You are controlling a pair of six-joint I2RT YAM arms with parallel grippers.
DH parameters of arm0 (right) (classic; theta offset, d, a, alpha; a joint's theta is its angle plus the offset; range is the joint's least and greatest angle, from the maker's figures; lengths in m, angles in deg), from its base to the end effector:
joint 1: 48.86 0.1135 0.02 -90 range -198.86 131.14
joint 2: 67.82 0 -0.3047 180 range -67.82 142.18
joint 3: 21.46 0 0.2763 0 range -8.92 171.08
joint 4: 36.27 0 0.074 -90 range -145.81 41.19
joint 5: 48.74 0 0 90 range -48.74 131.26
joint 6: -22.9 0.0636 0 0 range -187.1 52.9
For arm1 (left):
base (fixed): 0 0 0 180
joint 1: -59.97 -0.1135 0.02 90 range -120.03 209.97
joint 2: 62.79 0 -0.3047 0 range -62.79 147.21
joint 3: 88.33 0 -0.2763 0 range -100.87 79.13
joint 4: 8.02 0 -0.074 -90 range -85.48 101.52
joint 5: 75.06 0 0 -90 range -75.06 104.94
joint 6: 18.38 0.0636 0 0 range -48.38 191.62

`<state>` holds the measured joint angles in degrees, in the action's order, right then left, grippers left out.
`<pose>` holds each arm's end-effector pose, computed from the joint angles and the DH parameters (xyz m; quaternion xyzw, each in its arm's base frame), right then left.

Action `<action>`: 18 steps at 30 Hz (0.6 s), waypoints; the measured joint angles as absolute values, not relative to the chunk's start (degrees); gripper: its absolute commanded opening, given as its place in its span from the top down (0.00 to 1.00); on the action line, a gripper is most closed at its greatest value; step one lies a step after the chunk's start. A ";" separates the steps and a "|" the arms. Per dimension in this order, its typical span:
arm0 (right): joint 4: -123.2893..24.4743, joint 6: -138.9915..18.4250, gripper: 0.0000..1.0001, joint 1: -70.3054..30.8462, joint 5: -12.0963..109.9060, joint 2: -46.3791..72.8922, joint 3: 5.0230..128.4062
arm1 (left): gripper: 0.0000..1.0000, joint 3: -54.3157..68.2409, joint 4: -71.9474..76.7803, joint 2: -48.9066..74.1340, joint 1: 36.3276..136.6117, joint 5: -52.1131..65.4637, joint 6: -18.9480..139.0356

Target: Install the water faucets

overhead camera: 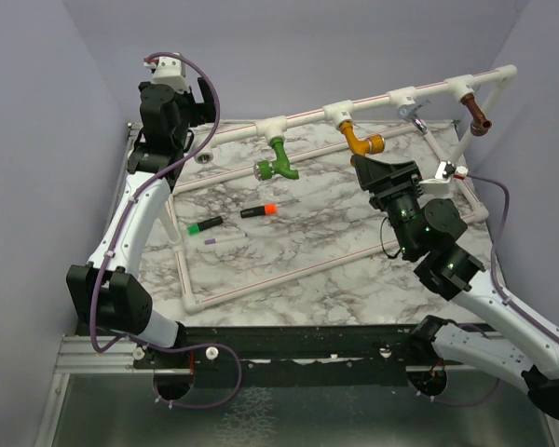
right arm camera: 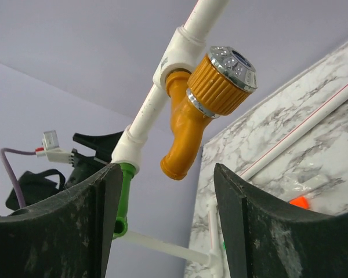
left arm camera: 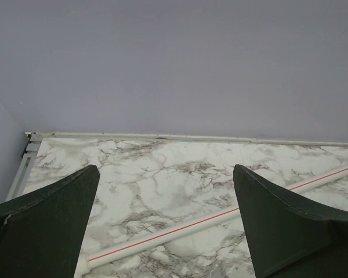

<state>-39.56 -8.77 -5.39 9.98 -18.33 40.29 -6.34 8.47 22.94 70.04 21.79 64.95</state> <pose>0.1816 0.1266 0.4238 0.2841 0.5938 0.4577 0.5976 0.3992 -0.0632 0.4661 -0.0190 0.7322 -0.0556 0.6786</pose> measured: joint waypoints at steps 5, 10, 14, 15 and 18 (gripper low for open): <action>-39.93 -19.66 0.32 -5.39 11.11 -20.60 40.29 | 0.01 -6.34 8.47 22.94 70.04 21.79 64.95; -39.80 -34.45 0.32 -5.42 12.51 -22.61 40.29 | 0.01 -6.34 8.47 22.94 70.04 21.79 64.95; -40.04 -48.31 0.30 -5.42 15.48 -22.79 41.30 | 0.01 -6.34 8.47 22.94 70.04 21.81 64.95; -40.39 -53.12 0.29 -5.42 16.64 -22.55 42.04 | 0.01 -6.34 8.47 22.94 70.04 21.81 64.95; -41.20 -65.32 0.27 -5.42 19.55 -22.35 43.46 | 0.01 -6.34 8.47 22.94 70.04 21.81 64.95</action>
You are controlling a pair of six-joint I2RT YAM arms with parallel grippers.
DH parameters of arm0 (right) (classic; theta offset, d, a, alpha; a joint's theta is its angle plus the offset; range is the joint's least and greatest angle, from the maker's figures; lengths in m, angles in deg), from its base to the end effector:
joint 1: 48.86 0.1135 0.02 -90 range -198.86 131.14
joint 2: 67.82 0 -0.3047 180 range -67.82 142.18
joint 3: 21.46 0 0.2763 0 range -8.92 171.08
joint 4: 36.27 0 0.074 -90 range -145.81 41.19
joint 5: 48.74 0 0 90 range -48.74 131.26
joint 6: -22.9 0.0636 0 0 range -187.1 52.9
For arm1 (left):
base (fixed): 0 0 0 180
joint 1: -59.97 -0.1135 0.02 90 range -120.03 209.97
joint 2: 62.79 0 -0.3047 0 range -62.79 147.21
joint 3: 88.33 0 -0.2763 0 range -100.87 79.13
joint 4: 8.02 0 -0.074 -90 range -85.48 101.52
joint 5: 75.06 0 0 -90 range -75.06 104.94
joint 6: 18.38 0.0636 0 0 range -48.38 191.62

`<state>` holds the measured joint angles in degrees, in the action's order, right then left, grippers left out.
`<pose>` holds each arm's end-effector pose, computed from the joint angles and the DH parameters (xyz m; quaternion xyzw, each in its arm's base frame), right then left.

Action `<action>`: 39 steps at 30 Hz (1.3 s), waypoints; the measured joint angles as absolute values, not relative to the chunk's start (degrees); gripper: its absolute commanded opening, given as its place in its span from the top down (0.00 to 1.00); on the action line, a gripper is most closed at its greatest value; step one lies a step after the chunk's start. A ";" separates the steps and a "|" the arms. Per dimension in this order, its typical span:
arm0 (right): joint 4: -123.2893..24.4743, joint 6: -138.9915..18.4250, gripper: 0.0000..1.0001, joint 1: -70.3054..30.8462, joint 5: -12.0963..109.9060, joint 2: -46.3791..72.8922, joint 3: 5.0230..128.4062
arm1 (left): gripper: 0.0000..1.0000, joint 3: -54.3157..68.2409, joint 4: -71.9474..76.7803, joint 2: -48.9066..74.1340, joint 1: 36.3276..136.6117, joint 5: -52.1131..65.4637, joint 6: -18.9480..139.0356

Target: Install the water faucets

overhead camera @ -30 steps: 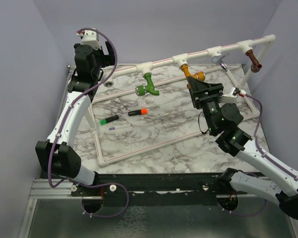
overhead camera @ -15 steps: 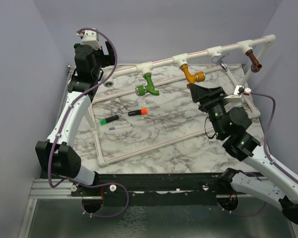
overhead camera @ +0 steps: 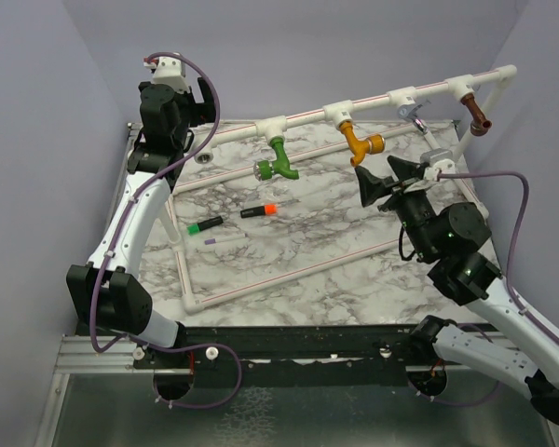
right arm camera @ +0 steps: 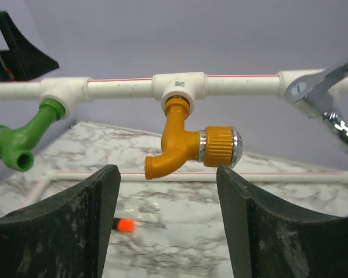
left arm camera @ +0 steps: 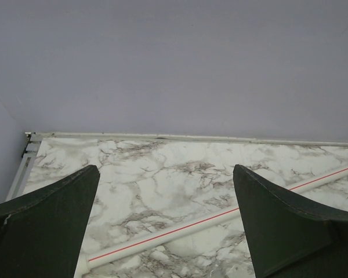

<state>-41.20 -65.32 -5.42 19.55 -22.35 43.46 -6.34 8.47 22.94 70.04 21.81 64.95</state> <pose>0.1583 0.1175 0.4561 -0.0746 0.6148 0.1922 0.7613 0.3992 -0.0632 0.4661 -0.0191 0.7322 -0.0555 0.6786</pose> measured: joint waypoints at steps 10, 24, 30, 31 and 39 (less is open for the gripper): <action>-42.68 -103.87 0.25 -5.42 30.78 -22.72 42.61 | 0.01 -6.34 8.47 23.01 70.04 21.79 64.95; -38.59 -140.29 0.27 -5.42 33.65 -18.96 35.81 | 0.01 -6.34 8.47 23.27 70.04 21.79 64.92; -31.99 -147.74 0.32 -5.42 33.54 -15.77 35.59 | 0.01 -6.34 8.47 23.27 70.04 21.79 64.79; -31.12 -148.46 0.32 -5.42 33.49 -15.27 35.59 | 0.01 -6.34 8.44 23.27 70.04 21.79 64.77; -25.33 -152.88 0.41 -5.42 32.09 -10.64 35.92 | 0.01 -6.34 8.47 23.27 70.04 21.77 64.77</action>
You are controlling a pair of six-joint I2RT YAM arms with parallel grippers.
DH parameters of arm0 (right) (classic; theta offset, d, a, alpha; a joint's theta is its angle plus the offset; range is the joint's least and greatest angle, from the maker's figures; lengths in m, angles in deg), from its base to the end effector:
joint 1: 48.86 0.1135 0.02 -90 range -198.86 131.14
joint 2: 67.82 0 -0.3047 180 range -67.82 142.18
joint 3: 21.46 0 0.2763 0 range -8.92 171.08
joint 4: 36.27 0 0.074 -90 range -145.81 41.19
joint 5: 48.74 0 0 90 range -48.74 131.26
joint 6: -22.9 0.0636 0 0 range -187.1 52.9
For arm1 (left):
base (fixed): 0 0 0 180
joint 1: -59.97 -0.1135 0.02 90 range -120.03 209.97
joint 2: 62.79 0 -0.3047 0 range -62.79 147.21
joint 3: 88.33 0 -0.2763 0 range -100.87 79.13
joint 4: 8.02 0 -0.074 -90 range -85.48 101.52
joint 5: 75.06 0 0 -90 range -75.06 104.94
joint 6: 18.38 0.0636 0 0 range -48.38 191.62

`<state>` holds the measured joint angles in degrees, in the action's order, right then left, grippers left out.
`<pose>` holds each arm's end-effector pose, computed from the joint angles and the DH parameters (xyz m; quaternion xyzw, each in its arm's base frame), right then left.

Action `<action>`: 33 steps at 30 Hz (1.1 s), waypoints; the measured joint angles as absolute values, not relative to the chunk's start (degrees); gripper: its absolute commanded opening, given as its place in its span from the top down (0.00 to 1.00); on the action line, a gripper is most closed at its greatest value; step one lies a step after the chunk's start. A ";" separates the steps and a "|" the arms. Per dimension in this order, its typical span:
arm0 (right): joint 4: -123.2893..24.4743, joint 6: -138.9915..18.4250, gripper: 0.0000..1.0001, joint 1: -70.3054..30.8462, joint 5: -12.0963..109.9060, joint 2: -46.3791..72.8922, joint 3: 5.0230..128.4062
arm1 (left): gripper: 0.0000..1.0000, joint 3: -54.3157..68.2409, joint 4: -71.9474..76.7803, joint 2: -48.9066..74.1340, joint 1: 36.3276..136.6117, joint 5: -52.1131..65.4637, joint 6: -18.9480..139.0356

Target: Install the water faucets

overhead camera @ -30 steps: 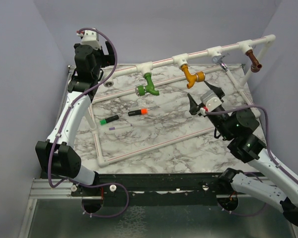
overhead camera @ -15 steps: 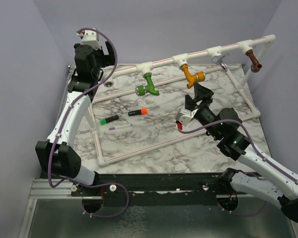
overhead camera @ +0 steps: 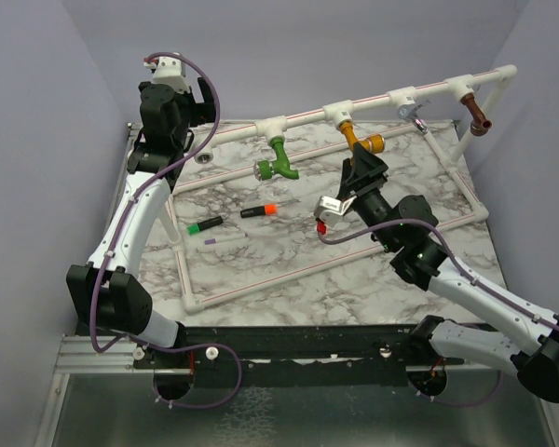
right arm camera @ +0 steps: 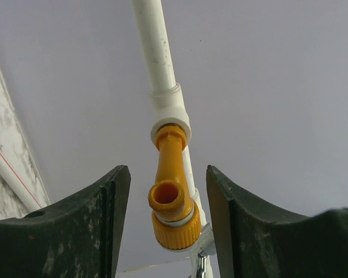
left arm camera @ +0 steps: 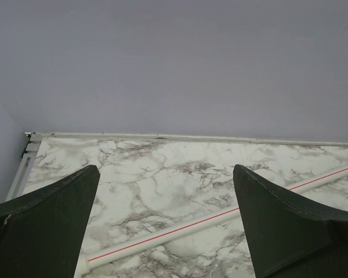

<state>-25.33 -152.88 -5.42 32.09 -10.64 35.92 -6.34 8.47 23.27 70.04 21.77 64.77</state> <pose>0.1996 0.1751 0.3970 -0.5455 0.3272 -0.3254 0.6996 0.4012 -0.0636 0.4638 -0.0198 0.7341 -0.0564 0.6764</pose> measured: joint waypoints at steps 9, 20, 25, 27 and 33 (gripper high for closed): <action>-20.54 -154.62 0.50 -5.42 29.56 -7.03 36.97 | 0.01 -6.34 8.44 23.31 70.04 21.74 64.75; -18.31 -155.17 0.68 -5.46 26.54 -5.02 37.69 | 0.01 -6.34 8.44 23.31 70.04 21.74 64.75; -18.25 -154.82 0.98 -5.46 25.60 -4.56 37.69 | 0.01 -6.36 8.40 23.31 70.04 21.72 64.75; -18.16 -154.51 0.99 -5.46 25.52 -4.56 37.69 | 0.01 -6.36 8.42 23.31 70.04 21.70 64.75; -17.87 -152.46 0.99 -5.46 25.36 -4.56 37.69 | 0.01 -6.36 8.38 23.31 70.06 21.64 64.73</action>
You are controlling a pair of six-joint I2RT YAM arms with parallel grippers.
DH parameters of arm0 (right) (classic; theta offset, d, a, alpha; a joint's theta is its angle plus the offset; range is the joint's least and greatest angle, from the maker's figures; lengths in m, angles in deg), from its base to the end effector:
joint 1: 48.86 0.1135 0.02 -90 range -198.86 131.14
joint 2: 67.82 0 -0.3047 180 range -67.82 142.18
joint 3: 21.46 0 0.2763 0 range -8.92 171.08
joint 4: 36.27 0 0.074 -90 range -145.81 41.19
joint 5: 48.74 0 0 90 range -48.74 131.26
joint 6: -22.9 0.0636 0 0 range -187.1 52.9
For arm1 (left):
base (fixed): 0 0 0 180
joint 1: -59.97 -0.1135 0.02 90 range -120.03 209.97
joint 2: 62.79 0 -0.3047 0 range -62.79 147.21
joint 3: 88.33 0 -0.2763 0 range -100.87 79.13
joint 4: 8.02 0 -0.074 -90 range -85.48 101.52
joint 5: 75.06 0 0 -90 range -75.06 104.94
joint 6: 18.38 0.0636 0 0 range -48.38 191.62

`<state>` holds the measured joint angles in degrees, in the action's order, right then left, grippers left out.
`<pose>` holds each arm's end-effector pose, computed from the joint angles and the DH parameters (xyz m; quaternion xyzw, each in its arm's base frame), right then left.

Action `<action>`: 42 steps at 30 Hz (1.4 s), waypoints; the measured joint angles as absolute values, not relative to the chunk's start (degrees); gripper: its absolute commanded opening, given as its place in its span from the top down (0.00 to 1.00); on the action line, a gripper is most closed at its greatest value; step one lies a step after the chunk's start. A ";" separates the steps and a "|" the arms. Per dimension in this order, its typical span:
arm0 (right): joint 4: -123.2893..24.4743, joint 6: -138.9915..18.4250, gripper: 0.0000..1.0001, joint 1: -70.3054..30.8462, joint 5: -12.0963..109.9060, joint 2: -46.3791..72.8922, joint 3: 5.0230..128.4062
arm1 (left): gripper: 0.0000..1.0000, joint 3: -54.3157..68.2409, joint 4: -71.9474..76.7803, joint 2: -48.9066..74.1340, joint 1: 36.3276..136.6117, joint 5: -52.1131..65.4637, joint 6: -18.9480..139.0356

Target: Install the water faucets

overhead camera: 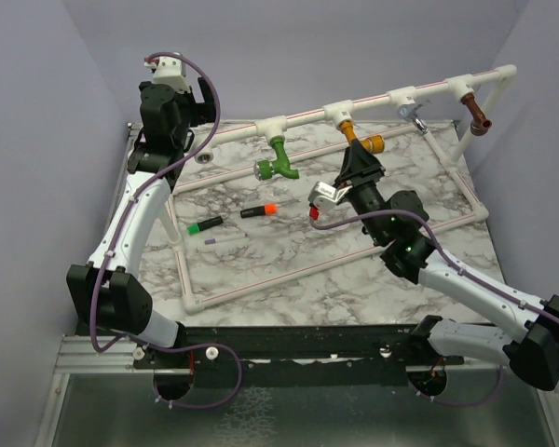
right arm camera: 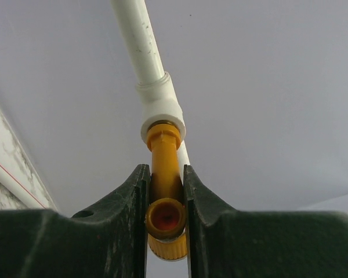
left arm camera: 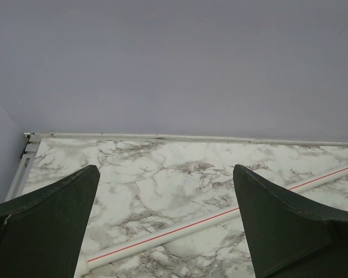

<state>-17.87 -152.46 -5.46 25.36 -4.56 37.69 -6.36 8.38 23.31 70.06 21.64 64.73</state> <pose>0.2223 0.1862 0.3992 -0.5008 0.3613 -0.3592 0.6997 0.4014 -0.0639 0.4639 -0.0192 0.7337 -0.0576 0.6767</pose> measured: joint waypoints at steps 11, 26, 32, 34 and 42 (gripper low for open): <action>-18.70 -129.20 0.99 -5.42 22.85 -4.56 40.99 | 0.01 -6.41 7.94 23.42 70.06 21.59 64.73; -21.46 -84.92 1.00 -5.74 15.72 -4.80 44.71 | 0.01 -6.47 7.85 23.53 70.04 21.57 64.73; -22.92 -63.39 1.00 -6.31 12.07 -5.48 45.03 | 0.01 -6.47 8.03 23.53 70.04 21.57 64.71; -23.78 -56.60 1.00 -6.49 10.83 -5.89 45.03 | 0.01 -6.47 8.09 23.51 69.99 21.55 64.71; -28.19 -31.70 0.99 -6.97 6.72 -6.64 45.32 | 0.01 -6.47 8.55 23.40 69.95 21.42 64.53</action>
